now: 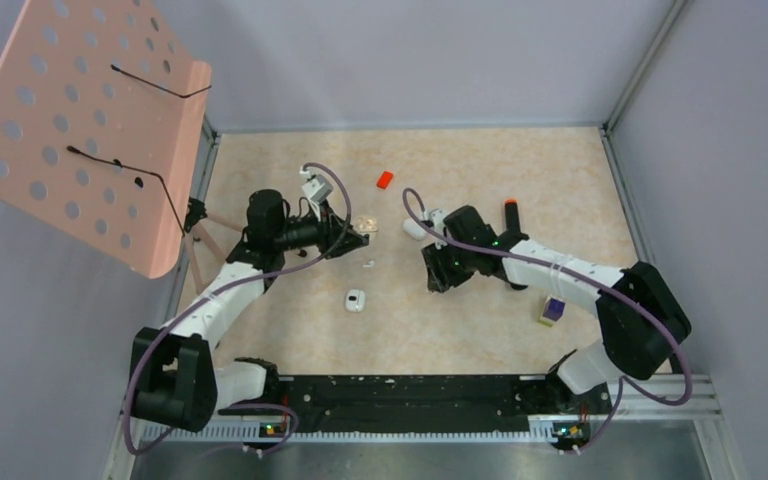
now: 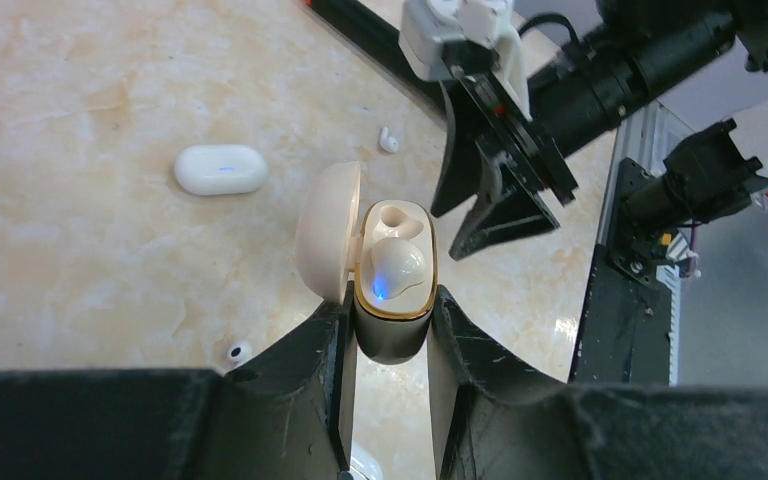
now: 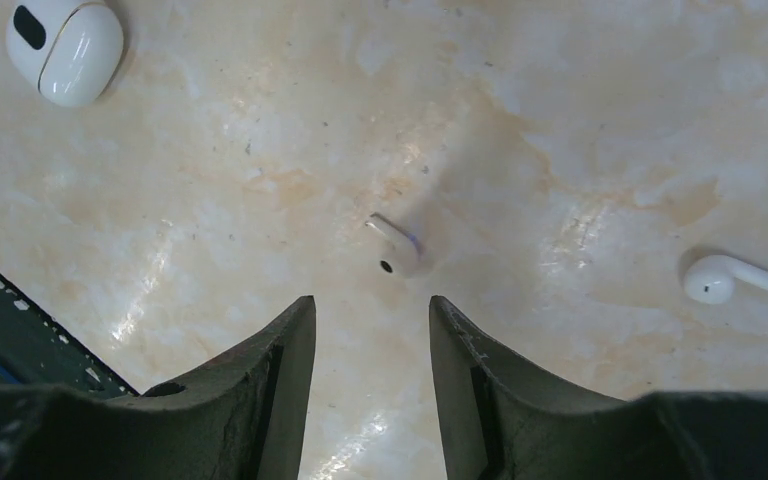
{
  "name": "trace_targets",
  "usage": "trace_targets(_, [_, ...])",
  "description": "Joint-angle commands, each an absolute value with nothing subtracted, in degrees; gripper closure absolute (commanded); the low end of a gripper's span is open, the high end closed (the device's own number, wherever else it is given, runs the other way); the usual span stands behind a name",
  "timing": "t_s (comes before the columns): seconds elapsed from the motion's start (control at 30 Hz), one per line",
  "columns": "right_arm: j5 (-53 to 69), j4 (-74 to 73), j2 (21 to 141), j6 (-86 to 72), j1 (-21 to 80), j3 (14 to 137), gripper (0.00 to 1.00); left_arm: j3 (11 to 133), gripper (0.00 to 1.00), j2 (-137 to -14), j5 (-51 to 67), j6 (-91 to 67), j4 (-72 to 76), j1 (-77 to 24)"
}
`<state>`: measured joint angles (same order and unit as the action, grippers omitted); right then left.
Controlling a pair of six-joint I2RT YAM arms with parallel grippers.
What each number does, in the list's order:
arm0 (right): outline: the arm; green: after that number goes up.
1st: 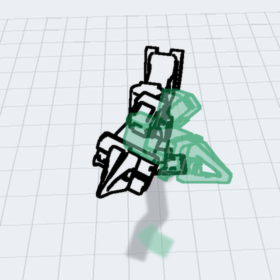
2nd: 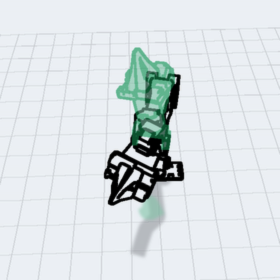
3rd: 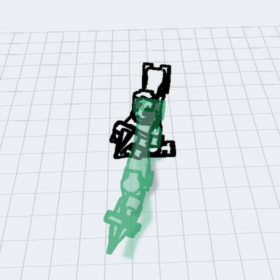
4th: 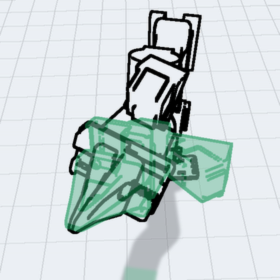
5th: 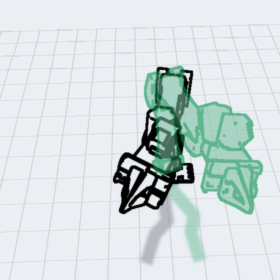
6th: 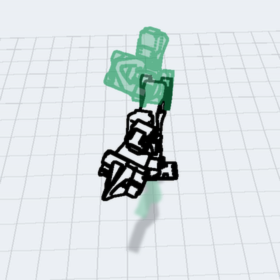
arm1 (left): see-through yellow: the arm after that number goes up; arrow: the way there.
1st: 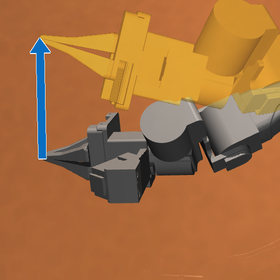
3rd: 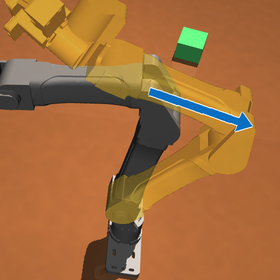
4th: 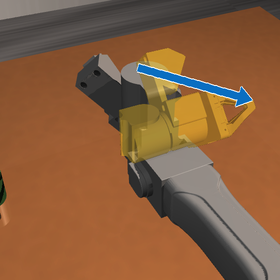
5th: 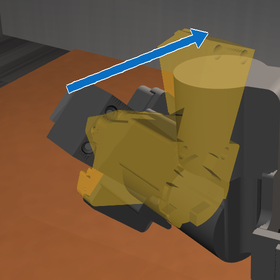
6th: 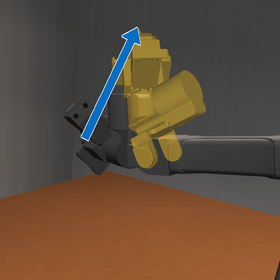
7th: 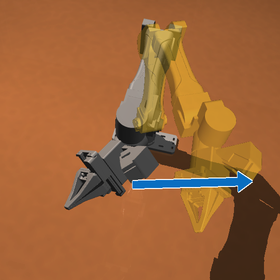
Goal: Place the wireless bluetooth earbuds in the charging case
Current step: Pick up the earbud from the center of the board.
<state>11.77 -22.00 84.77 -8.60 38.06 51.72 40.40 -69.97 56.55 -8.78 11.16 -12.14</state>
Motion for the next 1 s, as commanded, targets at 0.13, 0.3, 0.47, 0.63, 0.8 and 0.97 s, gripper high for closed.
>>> trace_targets(0.13, [2.5,-22.0,87.7,-12.3,41.2,52.9,0.54,38.4,1.0,-66.4,52.7,-14.0,16.7,-10.6])
trace_targets(0.3, [3.9,-19.6,89.0,-11.9,41.2,52.3,0.56,37.4,1.0,-65.4,52.4,-15.0,17.6,-10.4])
trace_targets(0.47, [6.4,-18.4,90.4,-11.0,41.3,52.4,0.6,37.1,1.0,-65.0,52.2,-15.2,17.7,-10.2])
trace_targets(0.63, [7.9,-18.1,92.1,-10.3,41.4,53.0,0.61,37.0,1.0,-64.6,51.4,-15.2,17.1,-9.8])
trace_targets(0.8, [7.1,-18.5,93.4,-10.3,41.5,53.5,0.57,37.0,1.0,-64.8,51.2,-15.3,17.1,-9.5])
trace_targets(0.97, [7.6,-18.5,94.1,-9.5,41.7,53.3,0.61,37.2,1.0,-65.5,51.4,-15.4,17.6,-9.2])
